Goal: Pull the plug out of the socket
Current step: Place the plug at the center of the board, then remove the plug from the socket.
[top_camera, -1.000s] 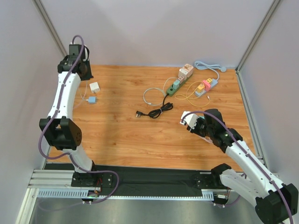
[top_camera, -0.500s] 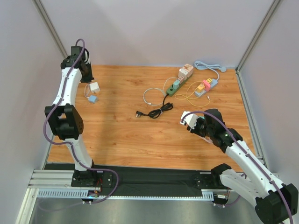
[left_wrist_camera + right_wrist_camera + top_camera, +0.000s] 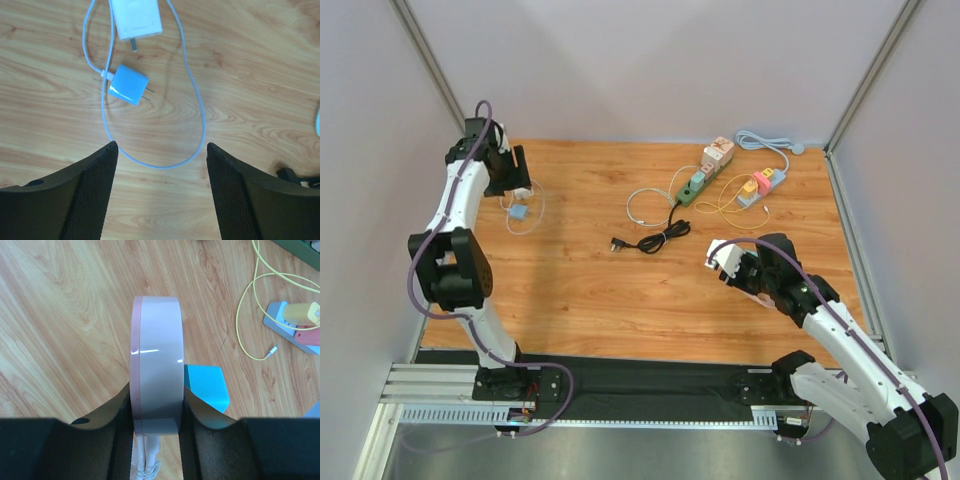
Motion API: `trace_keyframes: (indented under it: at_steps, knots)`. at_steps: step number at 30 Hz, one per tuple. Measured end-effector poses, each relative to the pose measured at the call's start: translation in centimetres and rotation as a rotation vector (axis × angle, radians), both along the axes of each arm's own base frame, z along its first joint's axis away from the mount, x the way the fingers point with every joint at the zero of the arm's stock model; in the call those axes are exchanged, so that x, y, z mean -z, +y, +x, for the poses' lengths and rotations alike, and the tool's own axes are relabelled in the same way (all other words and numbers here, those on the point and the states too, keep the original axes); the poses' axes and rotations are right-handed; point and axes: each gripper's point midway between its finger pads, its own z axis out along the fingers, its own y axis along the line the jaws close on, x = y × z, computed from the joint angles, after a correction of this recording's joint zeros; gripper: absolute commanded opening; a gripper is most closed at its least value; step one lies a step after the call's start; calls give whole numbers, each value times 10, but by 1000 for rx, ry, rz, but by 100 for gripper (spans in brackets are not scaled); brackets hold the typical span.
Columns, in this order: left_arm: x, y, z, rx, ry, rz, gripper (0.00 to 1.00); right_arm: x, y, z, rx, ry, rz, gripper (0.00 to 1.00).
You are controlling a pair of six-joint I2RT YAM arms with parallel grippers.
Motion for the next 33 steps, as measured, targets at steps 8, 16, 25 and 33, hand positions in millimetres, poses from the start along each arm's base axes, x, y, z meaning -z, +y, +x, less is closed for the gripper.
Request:
trace_keyframes:
  at_steps: [8, 16, 25, 33]
  knots:
    - [-80, -15, -27, 37, -241, -27, 80, 10, 9, -3, -58, 41, -11, 1]
    - [-78, -49, -59, 141, -293, -163, 83, 16, 7, -10, -232, 115, -175, 0]
    - [-63, -129, -85, 393, -283, -428, 88, -3, 0, 2, -396, 22, -365, 0]
    - [-72, -226, -128, 698, -281, -596, 89, -8, 21, 16, -497, -234, -431, 0]
